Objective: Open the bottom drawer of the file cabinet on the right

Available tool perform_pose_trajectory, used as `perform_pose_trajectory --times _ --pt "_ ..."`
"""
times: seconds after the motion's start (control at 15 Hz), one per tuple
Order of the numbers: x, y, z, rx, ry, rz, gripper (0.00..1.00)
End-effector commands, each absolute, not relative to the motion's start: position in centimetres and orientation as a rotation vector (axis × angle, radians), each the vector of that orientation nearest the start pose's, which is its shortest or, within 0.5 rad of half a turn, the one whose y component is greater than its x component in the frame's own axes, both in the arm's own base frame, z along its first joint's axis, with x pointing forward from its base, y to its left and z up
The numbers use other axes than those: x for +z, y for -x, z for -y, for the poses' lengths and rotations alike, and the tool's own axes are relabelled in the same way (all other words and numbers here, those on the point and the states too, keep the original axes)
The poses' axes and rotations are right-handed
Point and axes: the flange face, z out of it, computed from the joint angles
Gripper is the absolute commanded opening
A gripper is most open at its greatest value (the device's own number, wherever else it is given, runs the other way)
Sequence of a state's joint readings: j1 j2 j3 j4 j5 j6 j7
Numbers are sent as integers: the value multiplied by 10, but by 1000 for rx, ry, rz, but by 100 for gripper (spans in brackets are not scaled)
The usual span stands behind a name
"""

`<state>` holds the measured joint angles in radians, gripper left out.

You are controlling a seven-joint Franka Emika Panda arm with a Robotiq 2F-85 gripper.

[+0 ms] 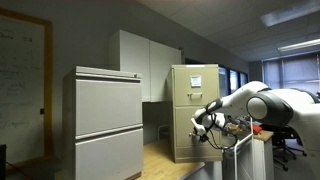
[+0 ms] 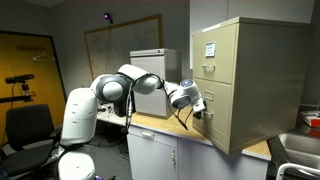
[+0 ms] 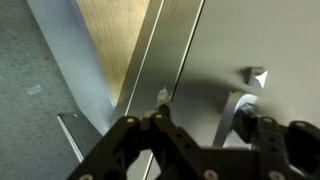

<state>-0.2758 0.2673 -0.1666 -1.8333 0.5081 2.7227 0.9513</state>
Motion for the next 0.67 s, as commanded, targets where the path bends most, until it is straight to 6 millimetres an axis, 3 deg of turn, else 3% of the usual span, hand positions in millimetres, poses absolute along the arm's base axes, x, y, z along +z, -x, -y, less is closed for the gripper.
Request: perform_pose_trajectory --times 0.0,0.33,0.6 --pt "432 -563 239 -629 1752 -1873 36" --pt "423 -531 228 -680 1711 -1781 36" --pt "415 -492 219 -654 1691 -1724 36"
